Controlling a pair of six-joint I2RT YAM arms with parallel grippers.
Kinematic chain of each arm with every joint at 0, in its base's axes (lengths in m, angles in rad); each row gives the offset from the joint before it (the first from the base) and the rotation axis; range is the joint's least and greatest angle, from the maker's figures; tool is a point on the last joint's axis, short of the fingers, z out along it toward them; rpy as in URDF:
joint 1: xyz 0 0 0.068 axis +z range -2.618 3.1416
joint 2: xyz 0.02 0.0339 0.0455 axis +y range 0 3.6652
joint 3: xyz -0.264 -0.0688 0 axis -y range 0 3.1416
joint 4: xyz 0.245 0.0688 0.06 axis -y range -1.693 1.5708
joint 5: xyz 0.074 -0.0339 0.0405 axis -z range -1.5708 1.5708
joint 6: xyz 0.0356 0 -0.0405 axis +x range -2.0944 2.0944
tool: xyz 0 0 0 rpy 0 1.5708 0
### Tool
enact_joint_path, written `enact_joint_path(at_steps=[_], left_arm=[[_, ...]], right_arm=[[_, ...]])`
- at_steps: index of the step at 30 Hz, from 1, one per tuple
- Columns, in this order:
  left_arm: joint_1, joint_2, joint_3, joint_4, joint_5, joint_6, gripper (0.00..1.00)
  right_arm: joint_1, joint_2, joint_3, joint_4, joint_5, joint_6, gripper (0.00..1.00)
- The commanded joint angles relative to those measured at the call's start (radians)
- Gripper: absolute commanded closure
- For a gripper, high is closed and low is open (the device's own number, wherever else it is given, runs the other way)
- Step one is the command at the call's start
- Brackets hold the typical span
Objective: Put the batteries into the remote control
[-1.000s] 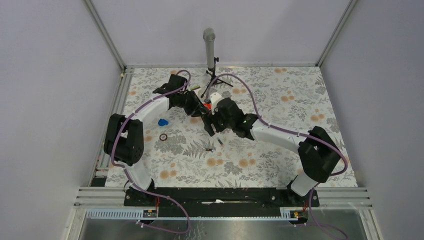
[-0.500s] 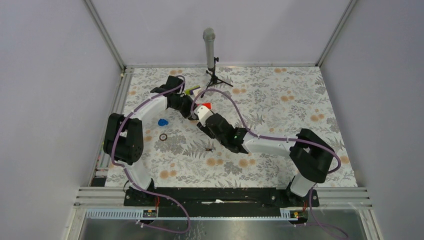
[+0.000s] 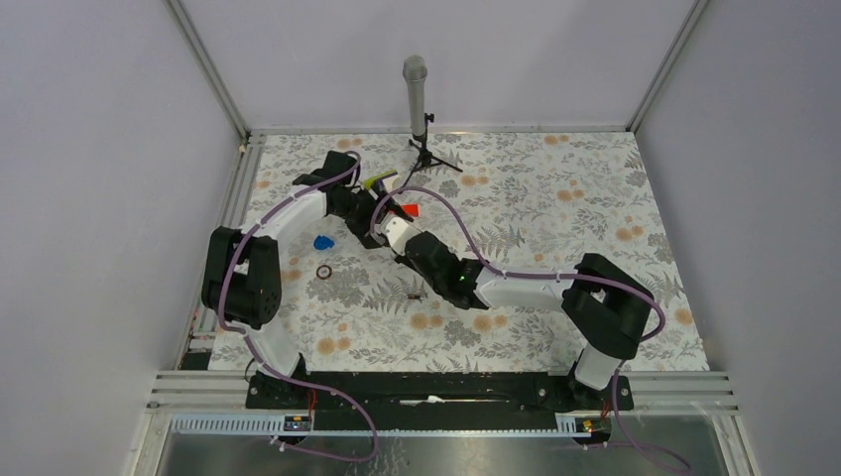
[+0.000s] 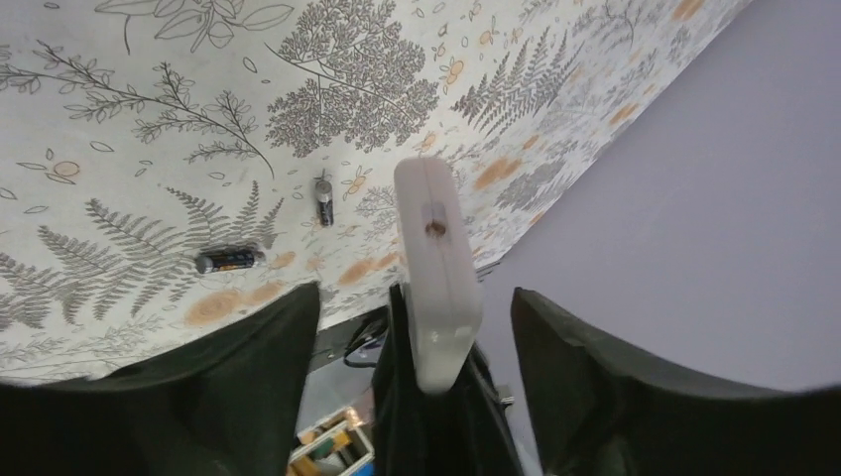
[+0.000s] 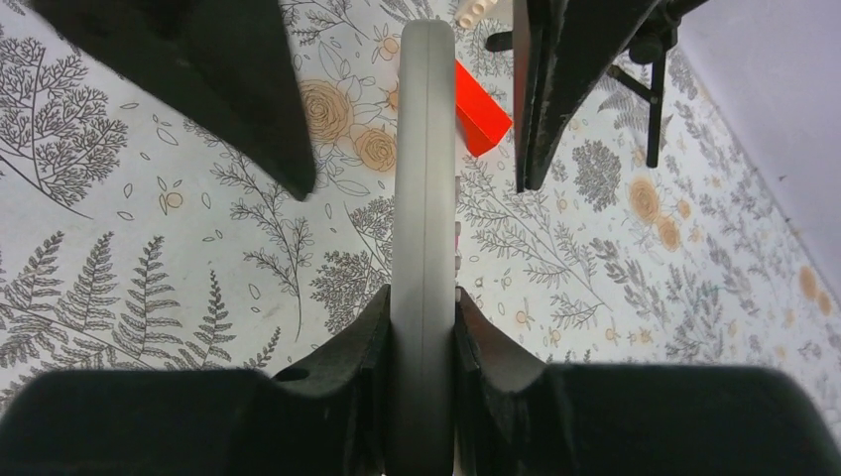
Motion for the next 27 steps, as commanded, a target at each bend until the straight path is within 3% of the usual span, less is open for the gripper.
enact_joint_path(at_steps=[1,7,14,22,27], left_arm=[[0.025,-0.109,-0.050,0.060,0.001,0.047,0.19],[0.114,-0.309,-0.196,0.174,-0.099,0.183,0.08],[0.225,-0.477,-0.367,0.593,0.136,0.145,0.03],[0.227,-0.512,-0.299,0.427,0.247,0.470,0.03],[0.205,-0.510,-0.305,0.523,0.412,0.441,0.03]], right_arm=[[-0.032,-0.061,0.036,-0.005,0.018,0.141,1.00],[-0.205,-0.120,0.074,-0.151,-0.387,0.447,1.00],[-0.384,-0.098,0.124,-0.226,-0.918,0.664,1.00],[-0.471,-0.034,0.214,-0.119,-1.434,0.928,1.00],[-0.471,-0.033,0.173,0.046,-1.557,1.073,1.00]])
